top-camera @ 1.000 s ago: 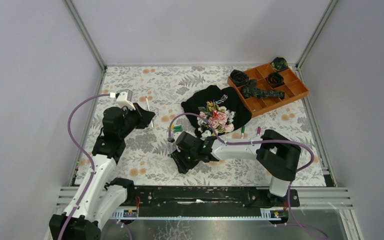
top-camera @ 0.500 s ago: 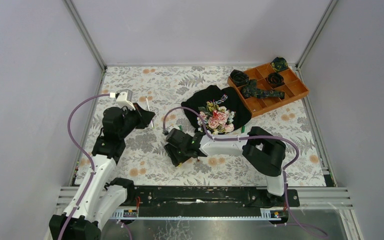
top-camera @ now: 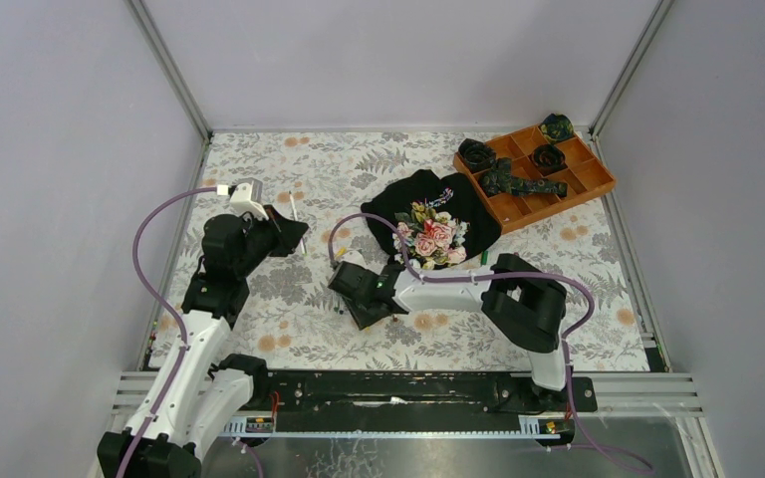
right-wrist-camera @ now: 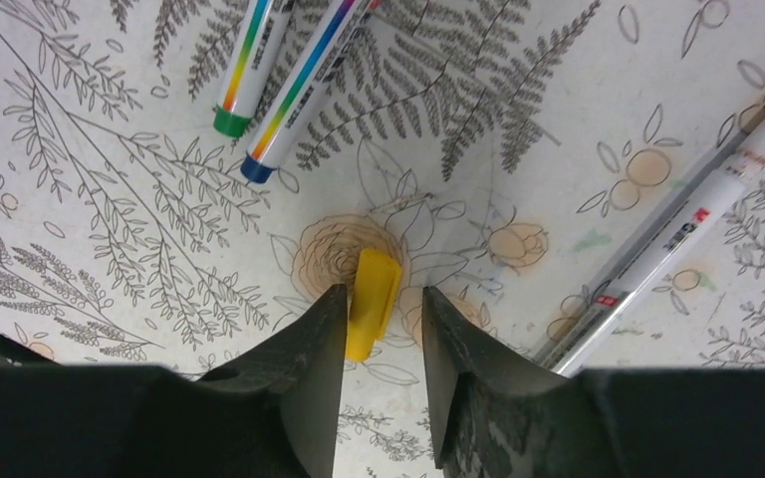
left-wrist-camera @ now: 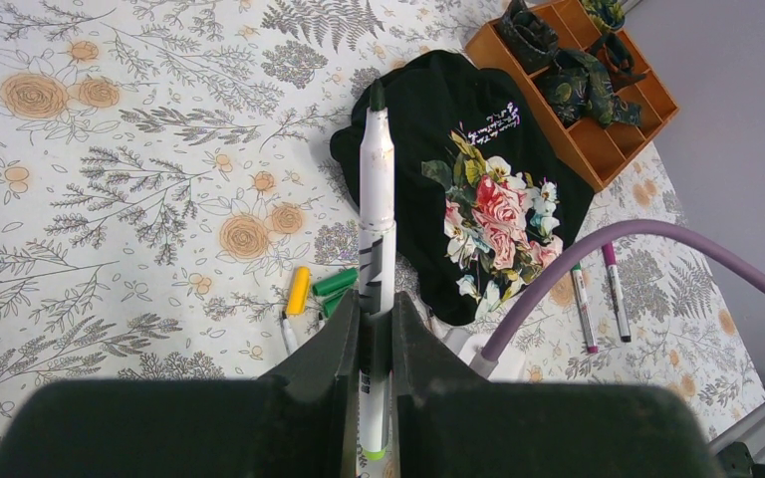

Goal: Insert the pens into the pen caps

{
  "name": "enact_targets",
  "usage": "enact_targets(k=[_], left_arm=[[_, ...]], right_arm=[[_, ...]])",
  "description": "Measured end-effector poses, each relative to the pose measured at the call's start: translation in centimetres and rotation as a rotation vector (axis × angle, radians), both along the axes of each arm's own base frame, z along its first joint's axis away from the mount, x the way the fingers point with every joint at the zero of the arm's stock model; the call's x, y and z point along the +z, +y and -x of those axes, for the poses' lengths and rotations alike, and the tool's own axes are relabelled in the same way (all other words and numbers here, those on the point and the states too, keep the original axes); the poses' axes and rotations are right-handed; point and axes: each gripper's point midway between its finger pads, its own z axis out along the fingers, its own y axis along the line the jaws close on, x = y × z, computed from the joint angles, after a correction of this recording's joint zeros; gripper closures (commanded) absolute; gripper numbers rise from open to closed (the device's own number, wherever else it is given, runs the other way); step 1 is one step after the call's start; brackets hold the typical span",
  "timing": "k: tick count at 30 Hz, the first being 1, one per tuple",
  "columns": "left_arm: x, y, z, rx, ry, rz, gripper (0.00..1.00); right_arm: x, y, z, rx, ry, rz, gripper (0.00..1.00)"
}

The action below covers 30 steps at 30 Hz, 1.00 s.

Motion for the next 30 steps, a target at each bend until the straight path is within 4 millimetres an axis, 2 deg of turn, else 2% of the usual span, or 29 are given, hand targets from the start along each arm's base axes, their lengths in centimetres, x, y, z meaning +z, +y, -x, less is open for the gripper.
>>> enact_targets(k=[6,10,11,16,19,21,24,28,30], left_arm=[[0.1,0.0,0.1,-0.001,-0.004,0.001,1.0],[0.2,-0.1,0.1,-0.007,-0.005,0.003,1.0],[0.1,-0.2,0.2,-0.012,-0.004,0.004,1.0],[-0.1,-1.3,0.7,-0.068,0.002,0.025,1.0],[-0.5,-3.3,1.2,-0.136,0.024,0.047,1.0],[-0.6,-5.5,1.9,-0.211,0.025,0.074,1.0],[-1.2,-8.6,3.2,-0.333,0.025,0.128,1.0],[-2.1,-11.6,5.1,-0.489,0.061,0.185,1.0],[-2.1,-12.5,5.8,-0.543,0.069,0.205,1.0]], right_arm=[[-0.1,-0.2,0.9,-0.011,-0.004,0.027,0.77],[-0.1,-0.2,0.7,-0.023,-0.012,0.044,0.97],[0.0,-0.1,0.5,-0.026,-0.018,0.047,1.0],[0.4,-0.4,-0.2,-0.046,-0.037,0.049,1.0],[1.5,-1.6,-1.4,-0.084,-0.04,0.027,1.0],[3.2,-2.9,-2.7,-0.129,-0.042,-0.019,1.0],[7.4,-4.5,-5.8,-0.225,-0.069,-0.156,1.0],[14.9,-6.5,-10.4,-0.345,-0.177,-0.39,1.0],[18.8,-6.7,-11.9,-0.371,-0.237,-0.513,1.0]])
